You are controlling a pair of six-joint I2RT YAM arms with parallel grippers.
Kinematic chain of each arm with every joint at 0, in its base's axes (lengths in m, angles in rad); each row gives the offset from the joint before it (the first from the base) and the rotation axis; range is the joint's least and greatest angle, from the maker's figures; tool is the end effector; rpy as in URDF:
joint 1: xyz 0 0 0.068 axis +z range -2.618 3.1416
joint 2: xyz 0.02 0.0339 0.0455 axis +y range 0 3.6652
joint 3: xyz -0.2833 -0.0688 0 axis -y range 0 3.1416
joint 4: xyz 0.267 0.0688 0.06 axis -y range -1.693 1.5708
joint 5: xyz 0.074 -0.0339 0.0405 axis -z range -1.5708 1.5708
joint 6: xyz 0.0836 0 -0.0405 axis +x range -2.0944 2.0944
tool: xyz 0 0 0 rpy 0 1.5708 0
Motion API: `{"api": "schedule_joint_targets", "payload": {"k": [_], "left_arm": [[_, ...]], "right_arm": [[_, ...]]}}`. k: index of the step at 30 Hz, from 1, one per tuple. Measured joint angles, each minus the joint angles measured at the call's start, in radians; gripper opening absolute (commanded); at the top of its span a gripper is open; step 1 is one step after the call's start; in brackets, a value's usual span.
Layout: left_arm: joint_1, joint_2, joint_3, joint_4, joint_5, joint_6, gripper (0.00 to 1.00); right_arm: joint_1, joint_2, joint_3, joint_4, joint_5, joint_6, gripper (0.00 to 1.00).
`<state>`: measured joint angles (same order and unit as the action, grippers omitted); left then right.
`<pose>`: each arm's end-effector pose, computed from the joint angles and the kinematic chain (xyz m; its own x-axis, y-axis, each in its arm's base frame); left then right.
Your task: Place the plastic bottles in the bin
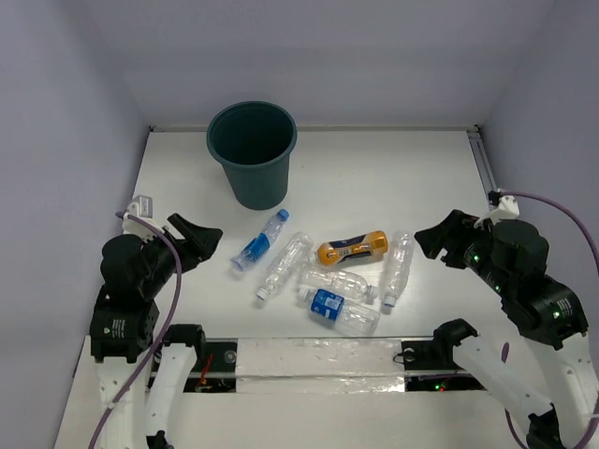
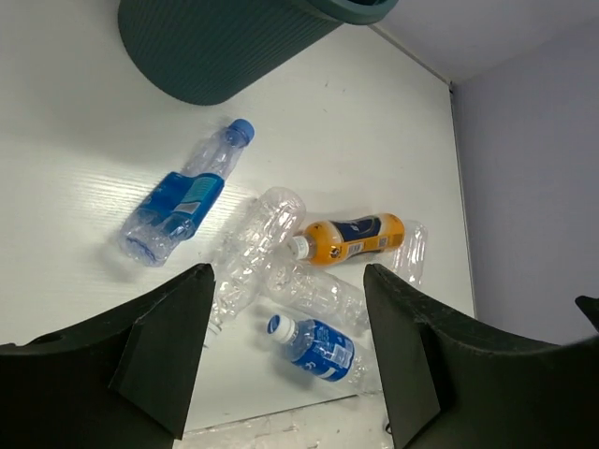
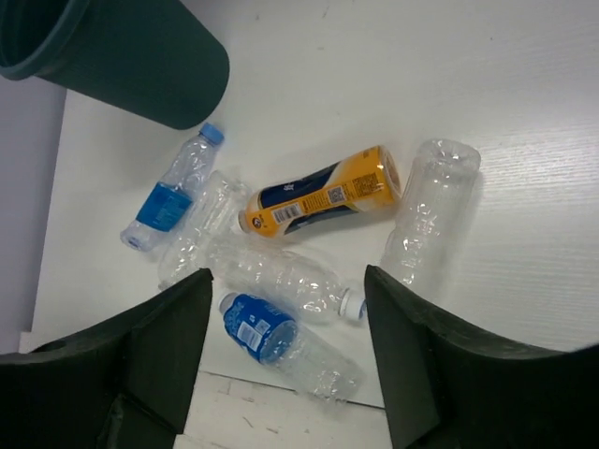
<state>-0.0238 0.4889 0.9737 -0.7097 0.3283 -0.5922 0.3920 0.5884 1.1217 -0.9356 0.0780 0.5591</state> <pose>0.1268 -0.0300 0.3899 -0.3730 -0.5196 -0.7687 0.1550 0.7819 -0.6038 0.1213 0.0431 0.3965 -0.4736 0.3764 -0.7962 -0.0748 0.8836 0.4622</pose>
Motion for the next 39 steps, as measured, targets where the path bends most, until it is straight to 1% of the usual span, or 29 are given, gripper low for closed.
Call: {"api": "schedule_joint_targets", "payload": {"k": [1,3,4,5,7,8,9,12,15,18,20,22,23,25,26,28,29,30,33,36,39], "left_arm": [[0.000,0.000,-0.006,0.001,0.008,0.000,0.60],[0.000,0.000,-0.022,0.010,0.022,0.000,0.50],[0.000,0.000,-0.034,0.022,0.031,-0.001,0.45],[0.000,0.000,-0.053,0.041,0.041,-0.005,0.30],[0.000,0.000,-0.116,0.092,0.060,-0.023,0.13],[0.000,0.003,-0.150,0.114,0.067,-0.033,0.00],[0.000,0.012,-0.180,0.126,0.076,-0.042,0.00],[-0.019,0.068,-0.221,0.153,0.071,-0.043,0.00],[-0.087,0.123,-0.219,0.186,0.011,-0.023,0.00],[-0.219,0.180,-0.204,0.198,-0.100,0.018,0.00],[-0.340,0.226,-0.190,0.206,-0.195,0.041,0.00],[-0.431,0.270,-0.185,0.220,-0.259,0.055,0.09],[-0.462,0.297,-0.181,0.223,-0.286,0.055,0.24],[-0.502,0.351,-0.173,0.230,-0.331,0.064,0.37],[-0.509,0.388,-0.171,0.239,-0.355,0.066,0.47],[-0.511,0.455,-0.165,0.256,-0.396,0.071,0.52],[-0.511,0.492,-0.159,0.263,-0.417,0.076,0.56],[-0.511,0.524,-0.150,0.270,-0.434,0.081,0.57],[-0.511,0.638,-0.124,0.330,-0.478,0.107,0.58],[-0.511,0.699,-0.122,0.381,-0.487,0.135,0.58],[-0.511,0.769,-0.120,0.428,-0.486,0.167,0.58]], "right_arm": [[0.000,-0.003,-0.014,0.001,-0.001,0.006,0.54],[0.000,-0.012,-0.042,0.002,-0.008,0.018,0.37],[0.000,-0.016,-0.059,0.005,-0.010,0.023,0.22],[0.000,-0.020,-0.076,0.009,-0.017,0.030,0.15],[0.000,-0.022,-0.108,0.013,-0.037,0.044,0.02],[0.000,-0.019,-0.126,0.022,-0.052,0.047,0.00],[0.000,-0.017,-0.143,0.031,-0.065,0.051,0.00],[0.000,-0.008,-0.182,0.051,-0.096,0.067,0.00],[0.000,-0.003,-0.204,0.076,-0.113,0.070,0.00],[0.000,-0.001,-0.224,0.100,-0.120,0.069,0.00],[0.000,0.000,-0.239,0.115,-0.124,0.070,0.00],[0.000,0.003,-0.253,0.130,-0.134,0.069,0.00],[0.000,0.005,-0.257,0.137,-0.141,0.069,0.00],[0.000,0.010,-0.262,0.155,-0.158,0.070,0.04],[0.000,0.013,-0.266,0.164,-0.164,0.070,0.04],[0.000,0.016,-0.270,0.178,-0.173,0.069,0.05],[0.000,0.018,-0.272,0.185,-0.175,0.069,0.06],[0.000,0.020,-0.272,0.188,-0.177,0.068,0.06],[0.000,0.018,-0.274,0.190,-0.180,0.066,0.07],[0.000,0.005,-0.286,0.192,-0.180,0.066,0.08],[0.000,-0.006,-0.289,0.188,-0.177,0.066,0.14]]}}
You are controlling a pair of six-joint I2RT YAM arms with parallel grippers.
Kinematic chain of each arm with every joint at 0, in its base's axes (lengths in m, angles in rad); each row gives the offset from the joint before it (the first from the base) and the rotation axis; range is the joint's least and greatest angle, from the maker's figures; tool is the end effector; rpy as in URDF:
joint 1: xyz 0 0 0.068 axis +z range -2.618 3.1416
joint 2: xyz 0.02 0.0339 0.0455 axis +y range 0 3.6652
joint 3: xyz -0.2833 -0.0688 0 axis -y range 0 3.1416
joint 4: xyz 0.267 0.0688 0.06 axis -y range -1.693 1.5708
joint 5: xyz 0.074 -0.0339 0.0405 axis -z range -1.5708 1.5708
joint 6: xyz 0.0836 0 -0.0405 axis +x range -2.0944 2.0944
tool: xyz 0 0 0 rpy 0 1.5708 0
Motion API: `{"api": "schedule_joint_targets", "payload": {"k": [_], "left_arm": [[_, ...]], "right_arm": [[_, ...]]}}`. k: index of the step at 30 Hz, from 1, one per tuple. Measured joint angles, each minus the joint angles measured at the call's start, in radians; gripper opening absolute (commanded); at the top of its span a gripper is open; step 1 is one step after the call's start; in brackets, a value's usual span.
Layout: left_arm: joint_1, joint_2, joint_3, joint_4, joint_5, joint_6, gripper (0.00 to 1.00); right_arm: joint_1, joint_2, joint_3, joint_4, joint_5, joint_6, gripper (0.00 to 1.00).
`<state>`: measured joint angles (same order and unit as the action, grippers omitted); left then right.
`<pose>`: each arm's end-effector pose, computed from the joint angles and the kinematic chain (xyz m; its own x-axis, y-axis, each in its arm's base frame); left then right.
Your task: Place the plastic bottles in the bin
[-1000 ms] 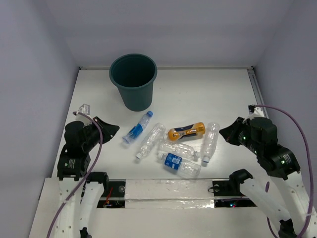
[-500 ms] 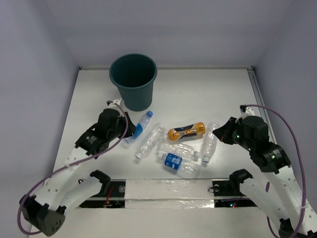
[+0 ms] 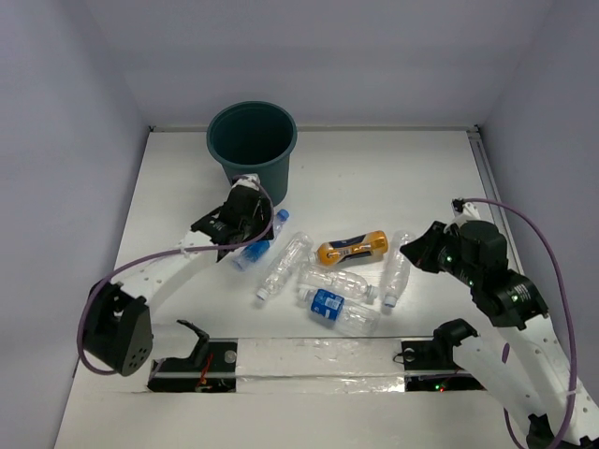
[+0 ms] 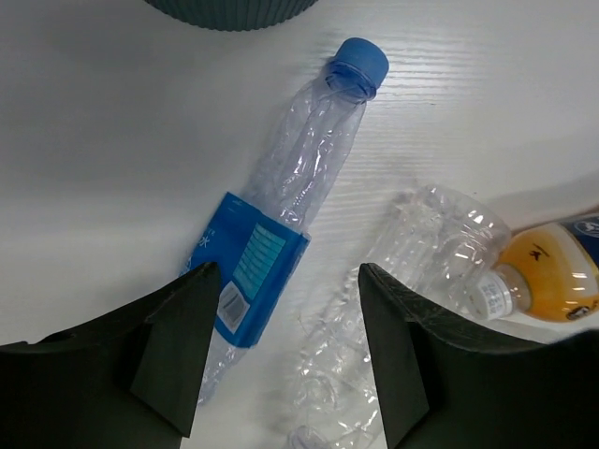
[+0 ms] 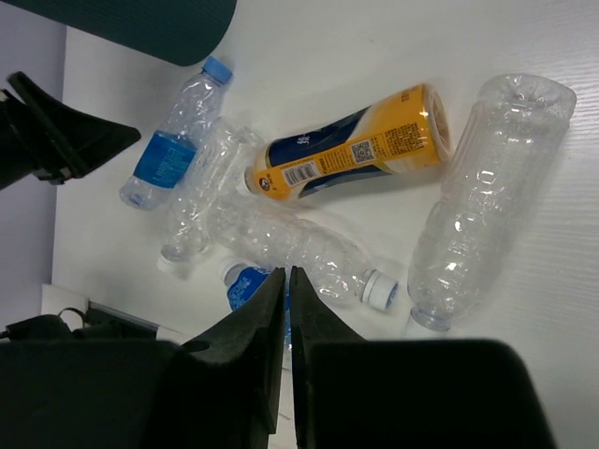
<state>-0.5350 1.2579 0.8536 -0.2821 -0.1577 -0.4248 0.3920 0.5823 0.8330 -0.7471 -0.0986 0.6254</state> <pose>0.2845 -0.1534 0.2340 -0.6612 -0.0813 -0.7458 0.1388 0.9637 -0.2281 0.1497 0.0708 0.3188 -0.6262 0.3715 -0.6854 -0.1154 0.8253 0.5528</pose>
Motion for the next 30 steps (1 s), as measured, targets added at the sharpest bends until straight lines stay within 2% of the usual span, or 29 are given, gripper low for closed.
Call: {"api": "schedule_joint_targets", "payload": {"k": [7,8,10,11,14,18,22,23,26,28,30], "left_arm": [[-0.004,0.136,0.007,0.069,0.001,0.054,0.57],[-0.005,0.148,0.010,0.076,0.002,0.058,0.56],[-0.007,0.171,0.021,0.085,0.002,0.064,0.56],[-0.007,0.185,0.028,0.091,0.002,0.066,0.54],[-0.007,0.227,0.048,0.114,0.000,0.069,0.52],[-0.007,0.291,0.064,0.130,-0.005,0.069,0.48],[-0.007,0.334,0.064,0.130,-0.014,0.069,0.32],[-0.007,0.338,0.063,0.131,-0.015,0.069,0.23],[-0.007,0.339,0.062,0.140,-0.019,0.069,0.07],[-0.007,0.338,0.056,0.146,-0.019,0.065,0.01],[-0.007,0.325,0.046,0.151,-0.013,0.061,0.00]], "right_arm": [[0.000,-0.017,-0.018,-0.003,0.065,0.018,0.43],[0.000,-0.010,-0.024,-0.004,0.082,0.026,0.51],[0.000,0.013,-0.033,-0.008,0.119,0.039,0.60],[0.000,0.031,-0.037,-0.008,0.135,0.047,0.67],[-0.006,0.105,-0.051,-0.002,0.182,0.082,0.80],[-0.065,0.215,-0.089,0.041,0.205,0.121,0.85],[-0.161,0.347,-0.135,0.103,0.206,0.132,0.87],[-0.175,0.374,-0.143,0.116,0.206,0.132,0.88],[-0.201,0.469,-0.146,0.156,0.200,0.130,0.88],[-0.201,0.561,-0.137,0.193,0.190,0.127,0.88],[-0.202,0.629,-0.124,0.208,0.184,0.124,0.87]]}}
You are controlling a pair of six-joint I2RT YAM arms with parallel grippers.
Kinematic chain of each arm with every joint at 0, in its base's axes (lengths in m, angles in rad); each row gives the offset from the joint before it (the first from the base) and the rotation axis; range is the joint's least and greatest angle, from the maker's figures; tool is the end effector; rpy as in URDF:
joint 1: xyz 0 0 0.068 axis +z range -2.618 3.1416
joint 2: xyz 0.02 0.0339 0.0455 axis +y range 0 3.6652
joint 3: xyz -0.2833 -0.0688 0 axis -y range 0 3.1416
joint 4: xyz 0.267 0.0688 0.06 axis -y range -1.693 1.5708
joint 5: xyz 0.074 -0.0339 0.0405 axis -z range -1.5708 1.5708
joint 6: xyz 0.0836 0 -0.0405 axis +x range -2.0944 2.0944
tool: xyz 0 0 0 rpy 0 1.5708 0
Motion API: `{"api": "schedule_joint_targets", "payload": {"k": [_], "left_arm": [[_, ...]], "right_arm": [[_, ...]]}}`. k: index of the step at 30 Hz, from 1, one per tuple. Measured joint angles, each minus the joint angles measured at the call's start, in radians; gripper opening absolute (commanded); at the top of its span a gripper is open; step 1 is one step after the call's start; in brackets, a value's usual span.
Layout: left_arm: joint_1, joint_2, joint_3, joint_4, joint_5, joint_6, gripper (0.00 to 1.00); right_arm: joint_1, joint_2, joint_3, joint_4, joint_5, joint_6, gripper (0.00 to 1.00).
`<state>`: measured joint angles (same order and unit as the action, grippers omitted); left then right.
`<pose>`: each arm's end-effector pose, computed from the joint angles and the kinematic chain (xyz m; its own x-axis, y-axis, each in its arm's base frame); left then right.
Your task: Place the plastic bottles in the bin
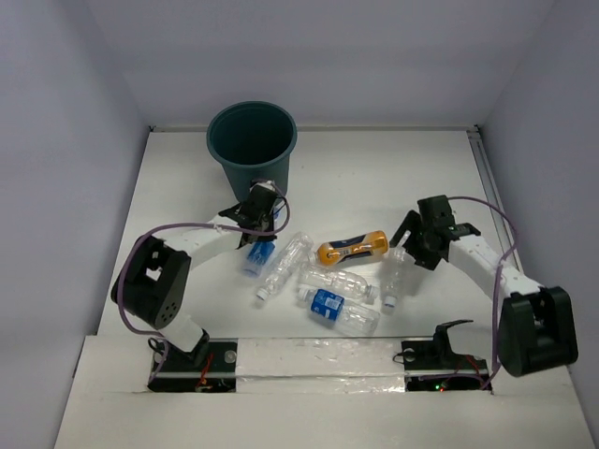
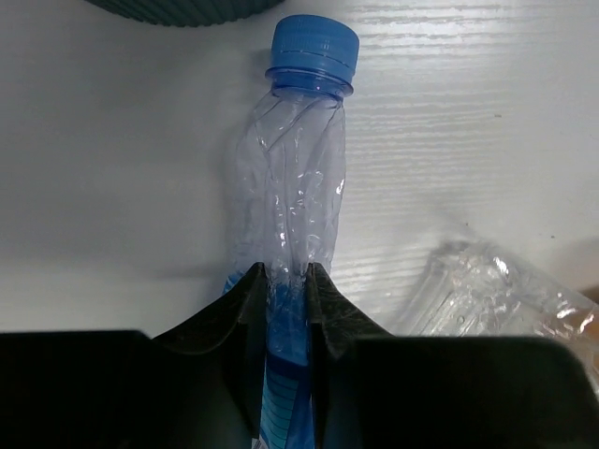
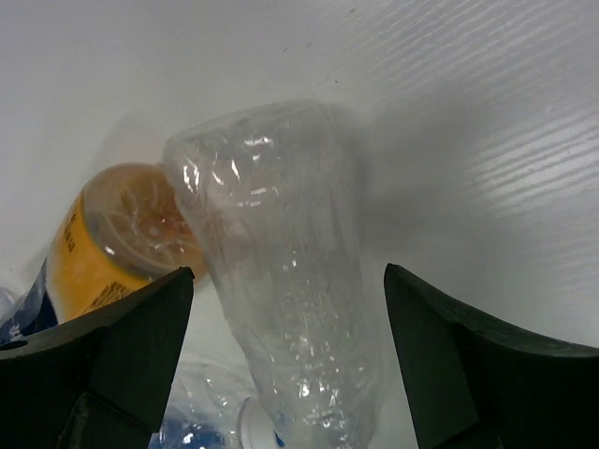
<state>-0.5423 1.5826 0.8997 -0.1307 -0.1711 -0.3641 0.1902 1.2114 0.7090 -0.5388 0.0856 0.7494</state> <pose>0.3292 -0.1817 0.1612 -0.7271 0.0284 -0.6859 0.1600 0.9787 -0.1290 0.2593 0.0427 0.1670 -0.7198 0.5526 -0.4201 0.4704 0.8334 0.2901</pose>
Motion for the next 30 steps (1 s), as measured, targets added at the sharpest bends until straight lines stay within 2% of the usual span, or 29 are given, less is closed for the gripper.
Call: {"api": "schedule_joint_targets", "payload": {"k": [4,7,9,11,15,20,24,27,30], "left_arm": [[-0.001,-0.095,-0.047,-0.022,0.026,-0.017,0.00],[-0.008,-0.220,-0.057,-0.063,0.054,-0.031,0.00],[-0.014,-0.312,-0.045,-0.089,0.074,-0.039,0.00],[-0.019,-0.393,-0.005,-0.120,0.097,-0.045,0.00],[-0.020,-0.468,0.167,-0.176,0.134,-0.056,0.00],[-0.018,-0.424,0.515,-0.183,0.132,-0.048,0.00],[0.043,-0.302,0.799,-0.148,0.115,-0.015,0.00],[0.141,-0.200,0.902,-0.086,0.104,-0.003,0.00],[0.222,-0.100,0.914,-0.022,0.092,0.002,0.00]], "right_arm": [[-0.005,0.105,0.040,0.021,-0.005,-0.005,0.83],[-0.006,0.159,0.077,0.025,-0.005,-0.009,0.74],[-0.006,0.189,0.100,0.025,-0.004,-0.013,0.63],[-0.006,0.203,0.114,0.018,0.003,-0.014,0.54],[-0.006,0.189,0.145,-0.014,0.051,-0.024,0.48],[-0.006,0.087,0.194,-0.092,0.117,-0.049,0.46],[-0.006,-0.066,0.235,-0.135,0.121,-0.061,0.46],[-0.007,-0.193,0.300,-0.159,0.104,-0.061,0.47],[-0.005,-0.270,0.375,-0.158,0.068,-0.052,0.47]]}}
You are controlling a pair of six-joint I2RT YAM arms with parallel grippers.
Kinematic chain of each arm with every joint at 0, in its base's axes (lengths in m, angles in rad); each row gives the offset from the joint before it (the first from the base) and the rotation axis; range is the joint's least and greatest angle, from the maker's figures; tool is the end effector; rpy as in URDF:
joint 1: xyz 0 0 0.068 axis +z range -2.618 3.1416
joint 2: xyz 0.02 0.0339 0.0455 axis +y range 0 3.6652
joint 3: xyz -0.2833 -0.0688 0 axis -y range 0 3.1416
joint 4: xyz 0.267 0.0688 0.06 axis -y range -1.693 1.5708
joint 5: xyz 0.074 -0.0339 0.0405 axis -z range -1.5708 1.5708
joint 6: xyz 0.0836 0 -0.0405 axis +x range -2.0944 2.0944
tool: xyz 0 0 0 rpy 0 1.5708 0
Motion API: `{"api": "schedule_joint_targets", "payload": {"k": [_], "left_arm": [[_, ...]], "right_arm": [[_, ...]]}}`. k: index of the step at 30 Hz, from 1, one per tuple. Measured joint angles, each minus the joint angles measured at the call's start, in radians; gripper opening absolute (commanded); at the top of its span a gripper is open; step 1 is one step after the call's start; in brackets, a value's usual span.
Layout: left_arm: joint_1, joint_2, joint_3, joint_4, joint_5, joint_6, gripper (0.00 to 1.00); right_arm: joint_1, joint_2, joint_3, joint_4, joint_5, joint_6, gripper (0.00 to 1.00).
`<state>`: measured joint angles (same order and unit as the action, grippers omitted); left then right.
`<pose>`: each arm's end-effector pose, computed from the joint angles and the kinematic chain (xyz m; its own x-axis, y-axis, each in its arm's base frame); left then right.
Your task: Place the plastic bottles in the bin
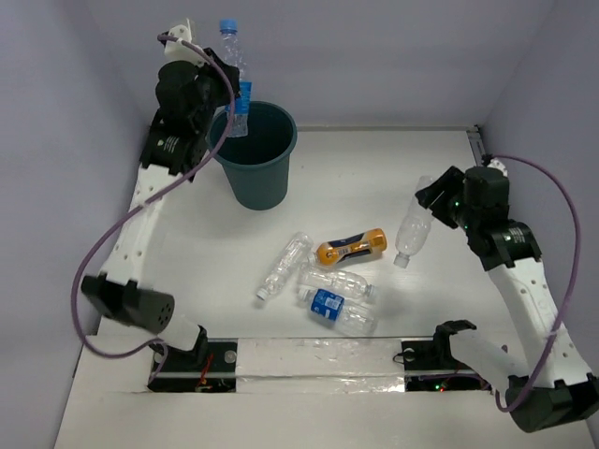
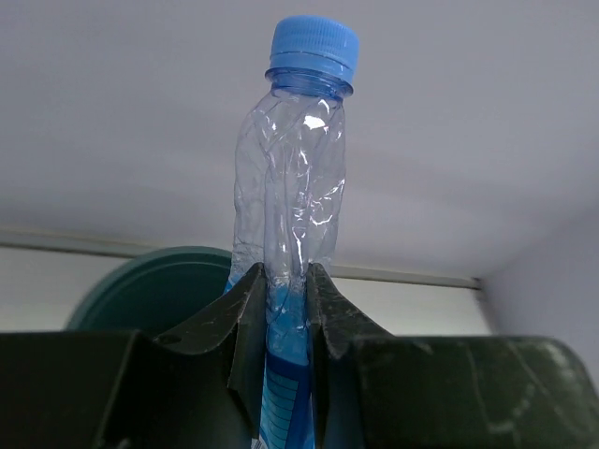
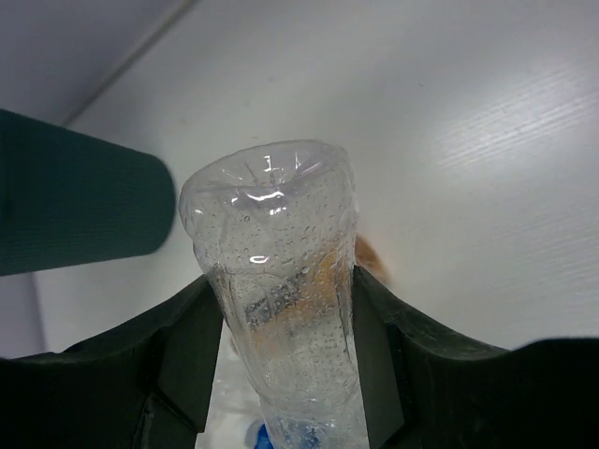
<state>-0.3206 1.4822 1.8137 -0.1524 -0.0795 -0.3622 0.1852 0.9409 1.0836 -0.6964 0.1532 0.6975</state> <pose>0.3653 -0.1143 0.5673 0.0731 -0.3964 -0.9151 0.2843 0.8878 -0.3619 0.2403 0.0320 0.3574 -0.4311 0.5651 -0.7035 0.2903 0.8250 0.4848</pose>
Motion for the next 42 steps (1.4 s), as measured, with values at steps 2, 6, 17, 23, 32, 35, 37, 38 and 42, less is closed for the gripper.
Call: {"api": "schedule_joint_targets", "payload": {"k": [2,6,17,23,32,35,37,38,42], "left_arm": [[0.040,0.082,0.000,0.029,-0.008,0.005,0.01],[0.077,0.229,0.000,0.059,-0.014,0.006,0.19],[0.087,0.296,-0.002,0.076,0.048,-0.014,0.79],[0.087,0.008,-0.193,0.066,0.106,-0.020,0.57],[-0.045,-0.542,-0.755,-0.027,0.166,-0.093,0.49],[-0.123,-0.554,-0.885,-0.098,0.188,-0.118,0.66],[-0.146,-0.523,-0.960,-0.135,0.204,-0.129,0.70],[-0.151,-0.500,-0.996,-0.158,0.209,-0.133,0.75],[-0.158,-0.433,-1.063,-0.207,0.238,-0.132,0.77]], "right_arm": [[0.013,-0.019,0.060,0.001,-0.029,0.017,0.47],[0.103,0.019,0.182,0.010,-0.051,0.048,0.47],[0.283,0.437,0.615,0.139,-0.093,0.121,0.48],[0.319,0.661,0.782,0.300,-0.105,0.201,0.49],[0.402,1.142,1.350,0.369,-0.019,0.242,0.49],[0.420,1.246,1.450,0.377,0.021,0.242,0.55],[0.428,1.283,1.453,0.377,0.036,0.241,0.65],[0.433,1.301,1.453,0.376,0.041,0.237,0.76],[0.445,1.348,1.453,0.365,0.045,0.200,0.90]]}}
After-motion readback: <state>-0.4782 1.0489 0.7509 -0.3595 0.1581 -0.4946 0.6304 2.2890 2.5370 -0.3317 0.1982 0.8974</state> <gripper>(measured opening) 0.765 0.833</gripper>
